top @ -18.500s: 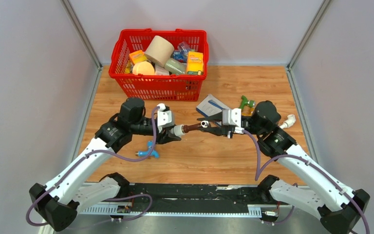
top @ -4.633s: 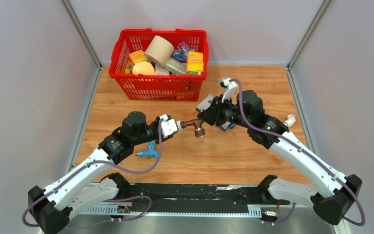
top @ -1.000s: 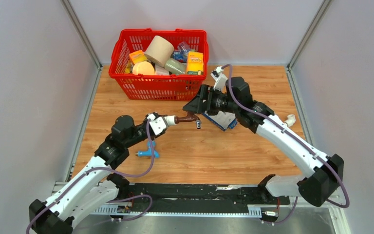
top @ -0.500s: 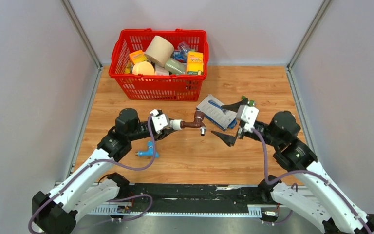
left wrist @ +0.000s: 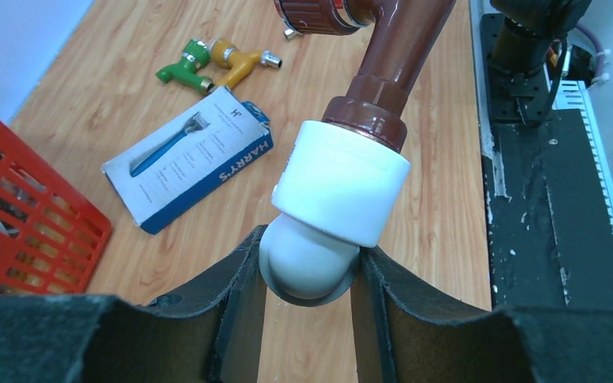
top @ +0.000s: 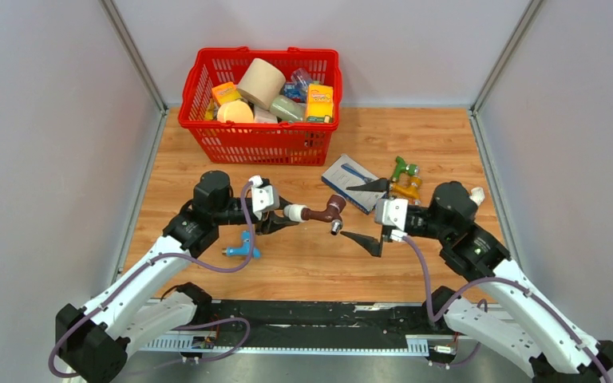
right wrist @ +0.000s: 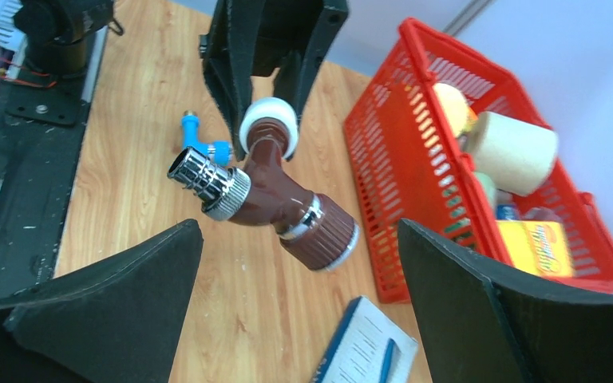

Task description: Install the water faucets

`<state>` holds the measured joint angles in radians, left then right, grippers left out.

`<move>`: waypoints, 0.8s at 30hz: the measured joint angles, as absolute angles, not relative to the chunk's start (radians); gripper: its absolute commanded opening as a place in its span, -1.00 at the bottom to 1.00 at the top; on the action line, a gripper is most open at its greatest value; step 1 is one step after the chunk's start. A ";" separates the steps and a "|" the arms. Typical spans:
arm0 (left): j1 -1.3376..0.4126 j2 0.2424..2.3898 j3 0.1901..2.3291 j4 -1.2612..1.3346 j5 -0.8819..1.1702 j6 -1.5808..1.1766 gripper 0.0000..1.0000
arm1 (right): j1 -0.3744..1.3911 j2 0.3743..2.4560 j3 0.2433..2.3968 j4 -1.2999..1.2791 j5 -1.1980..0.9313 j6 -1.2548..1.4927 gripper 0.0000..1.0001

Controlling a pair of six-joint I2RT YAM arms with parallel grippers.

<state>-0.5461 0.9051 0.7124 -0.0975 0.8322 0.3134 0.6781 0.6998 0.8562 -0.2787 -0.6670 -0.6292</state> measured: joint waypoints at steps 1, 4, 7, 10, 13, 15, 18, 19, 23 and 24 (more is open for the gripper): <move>-0.546 0.905 0.712 -0.097 0.839 0.311 -1.00 | 0.688 0.717 0.858 -0.278 -0.668 -0.634 1.00; -0.546 0.905 0.712 -0.098 0.849 0.311 -1.00 | 0.734 0.786 0.865 -0.274 -0.666 -0.648 0.86; -0.546 0.905 0.712 -0.099 0.857 0.310 -1.00 | 0.770 0.842 0.867 -0.271 -0.658 -0.651 0.54; -0.546 0.905 0.713 -0.105 0.861 0.310 -1.00 | 0.785 0.892 0.888 -0.260 -0.645 -0.629 0.04; -0.543 0.905 0.713 -0.112 0.849 0.307 -1.00 | 0.786 0.928 0.899 -0.230 -0.633 -0.572 -0.71; -0.533 0.902 0.713 -0.116 0.824 0.307 -1.00 | 0.789 0.948 0.904 -0.208 -0.607 -0.505 -0.88; -0.528 0.888 0.712 -0.118 0.772 0.308 -1.00 | 0.789 0.981 0.919 -0.174 -0.561 -0.355 -0.88; -0.528 0.877 0.708 -0.113 0.748 0.309 -1.00 | 0.790 0.993 0.927 -0.163 -0.542 -0.293 -0.90; -0.528 0.805 0.662 -0.069 0.639 0.311 -1.00 | 0.798 1.050 0.965 -0.129 -0.433 0.024 -0.95; -0.528 0.789 0.648 -0.060 0.614 0.310 -1.00 | 0.799 1.065 0.971 -0.120 -0.397 0.113 -0.96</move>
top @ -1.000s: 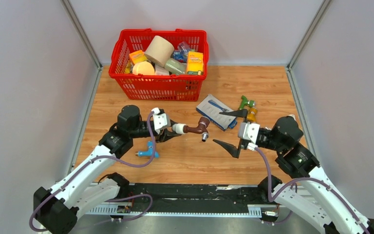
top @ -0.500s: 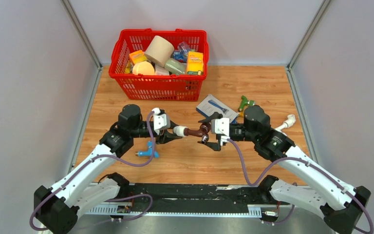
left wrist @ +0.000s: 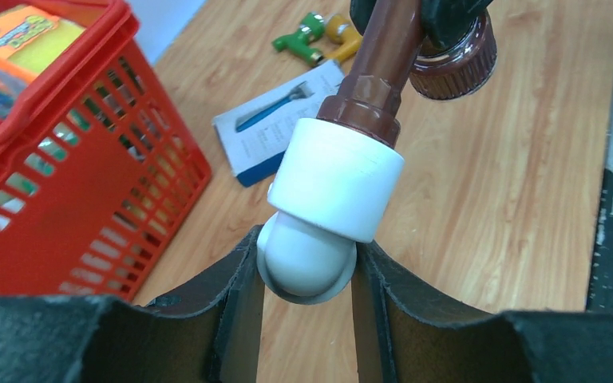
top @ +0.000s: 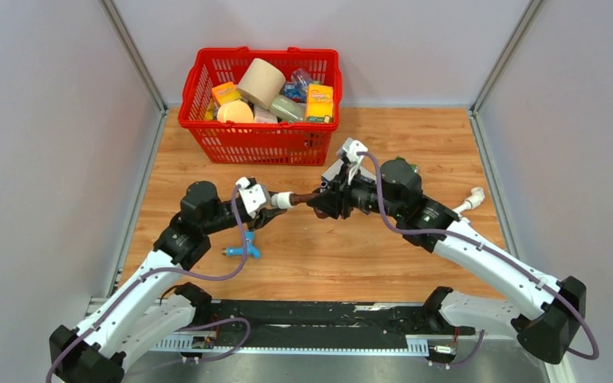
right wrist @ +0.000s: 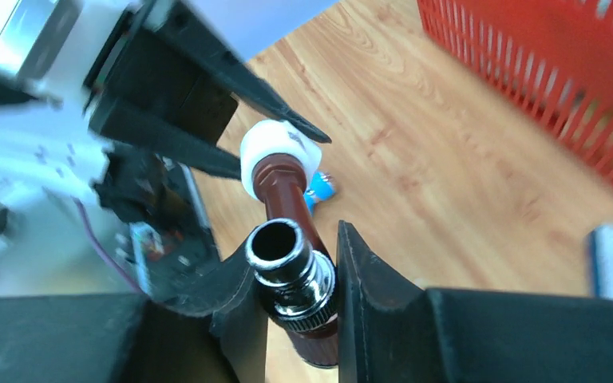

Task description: Install the water faucets

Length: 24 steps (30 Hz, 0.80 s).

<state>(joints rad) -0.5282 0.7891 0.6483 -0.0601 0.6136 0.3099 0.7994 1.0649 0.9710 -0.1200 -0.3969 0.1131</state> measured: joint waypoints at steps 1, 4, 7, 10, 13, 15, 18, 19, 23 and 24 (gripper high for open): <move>-0.528 0.776 0.638 -0.055 0.593 0.308 -1.00 | 0.800 1.077 0.972 -0.114 -0.365 0.199 -0.97; -0.541 0.733 0.589 -0.035 0.507 0.308 -1.00 | 0.799 1.106 0.959 -0.104 -0.284 0.454 -0.98; -0.574 0.686 0.547 -0.026 0.397 0.322 -1.00 | 0.791 1.130 0.928 -0.091 -0.228 0.713 -0.81; -0.597 0.642 0.516 -0.002 0.269 0.382 -1.00 | 0.786 1.155 0.916 -0.089 -0.199 0.936 -0.34; -0.618 0.630 0.512 0.042 0.233 0.433 -1.00 | 0.781 1.174 0.920 -0.086 -0.147 1.011 0.07; -0.622 0.629 0.516 0.058 0.228 0.456 -1.00 | 0.775 1.176 0.926 -0.087 -0.125 0.983 0.21; -0.622 0.641 0.529 0.067 0.232 0.459 -1.00 | 0.765 1.161 0.952 -0.065 -0.120 0.886 0.25; -0.622 0.648 0.534 0.070 0.234 0.459 -1.00 | 0.760 1.150 0.958 -0.057 -0.122 0.850 0.23; -0.621 0.677 0.546 0.071 0.242 0.453 -1.00 | 0.744 1.081 0.961 -0.035 -0.131 0.688 0.31; -0.621 0.688 0.552 0.071 0.242 0.450 -0.96 | 0.742 1.065 0.961 -0.032 -0.130 0.643 0.36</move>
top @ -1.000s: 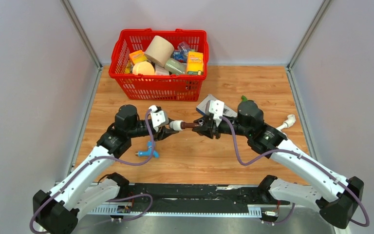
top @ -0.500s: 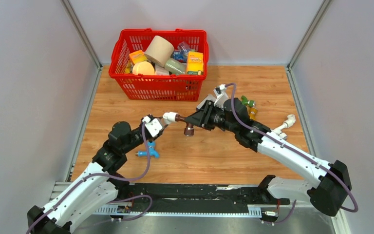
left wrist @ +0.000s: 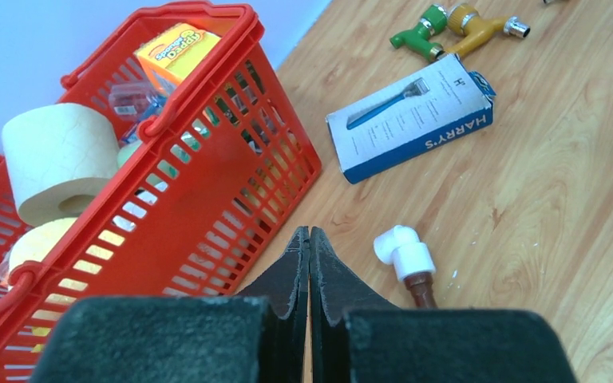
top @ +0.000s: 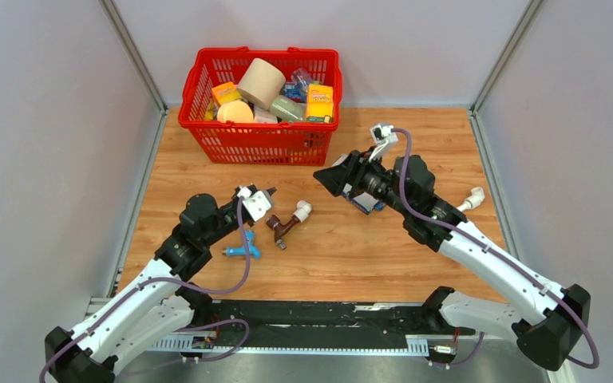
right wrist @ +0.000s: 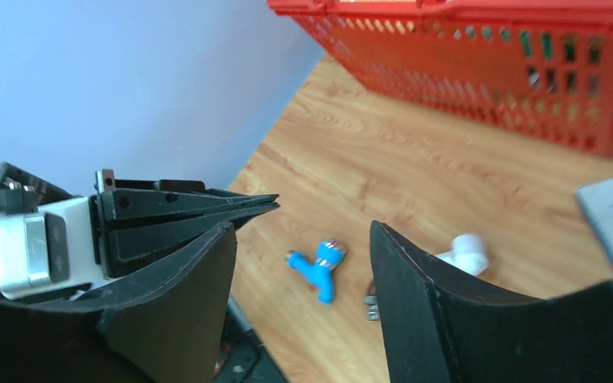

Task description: Install the water faucets

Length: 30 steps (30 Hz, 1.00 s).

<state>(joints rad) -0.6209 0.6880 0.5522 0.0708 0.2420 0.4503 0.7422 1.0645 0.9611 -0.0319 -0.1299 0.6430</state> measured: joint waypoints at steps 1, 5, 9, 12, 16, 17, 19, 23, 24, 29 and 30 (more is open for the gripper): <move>-0.621 0.699 0.559 0.070 0.242 0.445 -0.85 | 0.741 1.051 0.960 -0.028 -0.126 0.601 0.37; -0.615 0.734 0.581 0.070 0.222 0.400 -0.39 | 0.738 1.014 0.907 -0.015 -0.108 0.460 0.45; -0.607 0.793 0.624 0.063 0.173 0.323 0.08 | 0.738 1.003 0.798 -0.030 -0.042 0.393 0.59; -0.606 0.851 0.676 0.041 0.129 0.239 0.40 | 0.738 0.977 0.723 -0.056 0.053 0.371 0.80; -0.606 0.951 0.783 -0.034 0.038 0.081 0.43 | 0.738 0.884 0.646 -0.071 0.194 0.345 1.00; -0.606 0.974 0.809 -0.054 0.008 0.036 0.44 | 0.738 0.856 0.632 -0.070 0.226 0.347 1.00; -0.605 1.008 0.848 -0.102 -0.042 -0.046 0.47 | 0.738 0.802 0.607 -0.068 0.293 0.360 1.00; -0.587 1.022 0.868 -0.204 -0.115 -0.201 0.51 | 0.737 0.729 0.570 -0.066 0.355 0.393 1.00; -0.579 1.019 0.868 -0.231 -0.128 -0.233 0.52 | 0.737 0.711 0.559 -0.064 0.358 0.397 1.00; -0.508 0.909 0.783 -0.307 -0.167 -0.364 0.61 | 0.737 0.591 0.474 -0.039 0.415 0.409 1.00; -0.484 0.879 0.763 -0.327 -0.169 -0.385 0.61 | 0.737 0.570 0.469 -0.043 0.434 0.405 1.00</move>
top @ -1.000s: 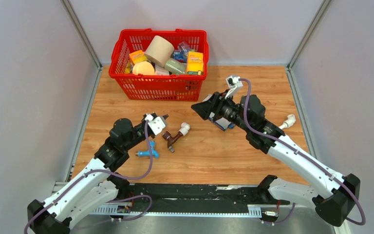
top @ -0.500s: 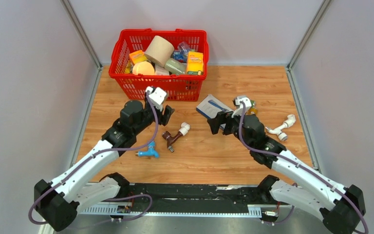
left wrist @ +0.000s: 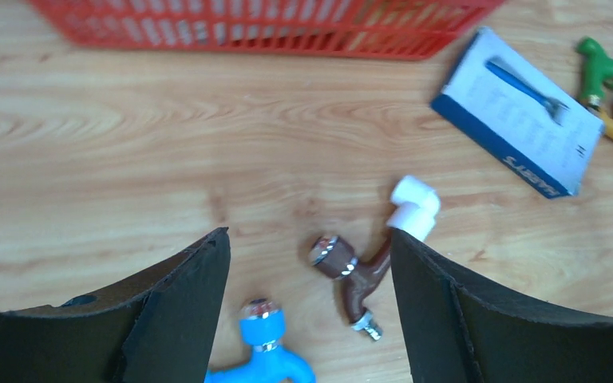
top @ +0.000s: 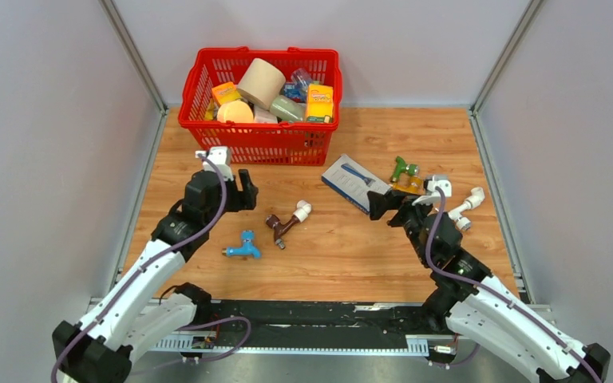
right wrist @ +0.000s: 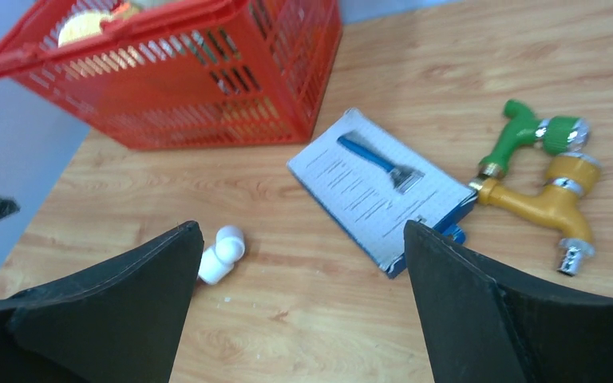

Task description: Install the water faucets

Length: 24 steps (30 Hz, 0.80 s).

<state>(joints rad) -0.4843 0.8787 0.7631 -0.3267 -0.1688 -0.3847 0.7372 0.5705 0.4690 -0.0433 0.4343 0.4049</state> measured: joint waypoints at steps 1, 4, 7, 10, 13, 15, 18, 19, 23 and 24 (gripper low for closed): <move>-0.456 0.854 0.748 -0.345 -0.170 -0.402 0.61 | 0.737 0.555 0.469 -0.044 0.456 0.398 1.00; -0.358 0.799 0.731 -0.406 -0.162 -0.440 0.62 | 0.737 0.513 0.480 -0.069 0.533 0.383 1.00; -0.287 0.745 0.731 -0.466 -0.185 -0.461 0.63 | 0.737 0.461 0.513 -0.120 0.625 0.346 1.00; -0.281 0.684 0.734 -0.525 -0.226 -0.464 0.63 | 0.737 0.400 0.560 -0.171 0.701 0.311 1.00; -0.281 0.614 0.764 -0.584 -0.287 -0.448 0.63 | 0.737 0.320 0.617 -0.200 0.773 0.272 1.00; -0.281 0.567 0.792 -0.596 -0.335 -0.422 0.63 | 0.737 0.263 0.640 -0.202 0.818 0.239 1.00; -0.281 0.487 0.813 -0.589 -0.392 -0.374 0.63 | 0.736 0.198 0.652 -0.202 0.891 0.186 1.00; -0.281 0.451 0.813 -0.582 -0.411 -0.356 0.63 | 0.736 0.183 0.652 -0.205 0.913 0.169 1.00; -0.281 0.301 0.768 -0.515 -0.476 -0.307 0.63 | 0.736 0.144 0.638 -0.206 0.961 0.126 1.00; -0.281 0.265 0.739 -0.492 -0.488 -0.302 0.63 | 0.736 0.132 0.627 -0.205 0.967 0.118 1.00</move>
<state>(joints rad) -0.2806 0.2649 0.7395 -0.4915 -0.4877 -0.3019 0.7361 0.1318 0.6266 -0.2054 0.9672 0.1177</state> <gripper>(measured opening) 0.815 0.998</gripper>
